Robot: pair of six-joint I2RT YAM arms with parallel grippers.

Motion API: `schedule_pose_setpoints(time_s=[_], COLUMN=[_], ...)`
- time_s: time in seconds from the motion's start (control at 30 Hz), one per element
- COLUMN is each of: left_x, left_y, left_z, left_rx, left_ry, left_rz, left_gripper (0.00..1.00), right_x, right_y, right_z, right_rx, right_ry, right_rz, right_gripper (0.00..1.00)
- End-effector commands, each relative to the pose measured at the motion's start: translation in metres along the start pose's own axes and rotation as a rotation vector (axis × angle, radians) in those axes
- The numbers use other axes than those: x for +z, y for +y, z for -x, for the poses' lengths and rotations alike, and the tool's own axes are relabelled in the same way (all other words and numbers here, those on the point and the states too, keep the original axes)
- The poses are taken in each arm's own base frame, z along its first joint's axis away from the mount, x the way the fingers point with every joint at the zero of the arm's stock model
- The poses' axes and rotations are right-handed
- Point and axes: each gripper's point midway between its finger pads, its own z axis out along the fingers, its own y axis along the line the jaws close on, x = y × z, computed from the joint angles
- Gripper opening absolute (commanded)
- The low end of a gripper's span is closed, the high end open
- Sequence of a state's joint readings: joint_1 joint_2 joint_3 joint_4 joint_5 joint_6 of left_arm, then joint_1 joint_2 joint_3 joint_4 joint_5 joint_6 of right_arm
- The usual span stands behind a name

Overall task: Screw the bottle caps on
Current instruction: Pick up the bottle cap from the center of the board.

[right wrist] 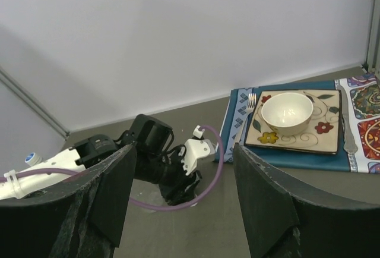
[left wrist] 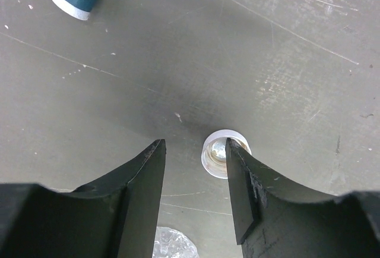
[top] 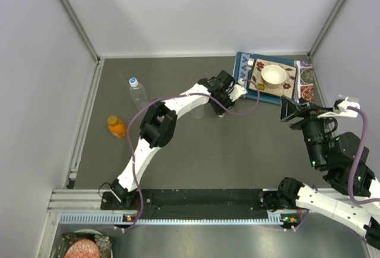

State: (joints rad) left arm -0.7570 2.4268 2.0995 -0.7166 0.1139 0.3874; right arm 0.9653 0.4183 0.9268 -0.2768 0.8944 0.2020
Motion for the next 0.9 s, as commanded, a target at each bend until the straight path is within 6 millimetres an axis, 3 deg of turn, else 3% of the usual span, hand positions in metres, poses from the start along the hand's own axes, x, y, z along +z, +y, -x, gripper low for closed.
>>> schedule_pose_setpoints(time_s=[0.0, 0.07, 0.23, 0.4, 0.47, 0.57, 0.63, 0.73, 0.77, 0.83, 0.87], left_x=[0.009, 0.011, 0.016, 0.020, 0.020, 0.005, -0.021, -0.085, -0.122, -0.177, -0.223], left_y=[-0.008, -0.010, -0.017, -0.033, -0.043, -0.057, -0.064, -0.072, -0.079, -0.085, -0.088], left_z=[-0.002, -0.006, -0.008, -0.016, -0.017, -0.005, 0.020, 0.074, 0.096, 0.130, 0.149], left_rx=[-0.012, -0.013, -0.023, -0.029, -0.031, -0.059, -0.073, -0.109, -0.107, -0.120, -0.097], left_ry=[-0.003, 0.007, 0.019, 0.049, 0.050, 0.018, -0.047, -0.206, -0.288, -0.414, -0.516], left_rz=[-0.034, -0.042, -0.054, -0.082, -0.116, -0.183, -0.200, -0.261, -0.303, -0.339, -0.344], left_gripper=[0.50, 0.49, 0.15, 0.12, 0.03, 0.00, 0.00, 0.00, 0.00, 0.00, 0.00], right_x=[0.002, 0.002, 0.003, 0.003, 0.003, 0.003, 0.003, 0.003, 0.002, -0.002, -0.004], right_y=[0.008, 0.010, 0.014, 0.019, 0.022, 0.030, 0.035, 0.049, 0.052, 0.062, 0.065], right_z=[0.018, 0.021, 0.028, 0.036, 0.041, 0.048, 0.055, 0.066, 0.072, 0.088, 0.097], right_rx=[0.011, 0.013, 0.017, 0.010, 0.012, -0.009, -0.028, -0.056, -0.060, -0.083, -0.091], right_ry=[-0.021, -0.024, -0.028, -0.029, -0.034, -0.032, -0.033, -0.036, -0.049, -0.093, -0.124], right_rz=[0.018, 0.026, 0.036, 0.054, 0.071, 0.103, 0.126, 0.188, 0.207, 0.277, 0.299], right_gripper=[0.66, 0.65, 0.64, 0.64, 0.64, 0.64, 0.65, 0.76, 0.83, 0.94, 0.99])
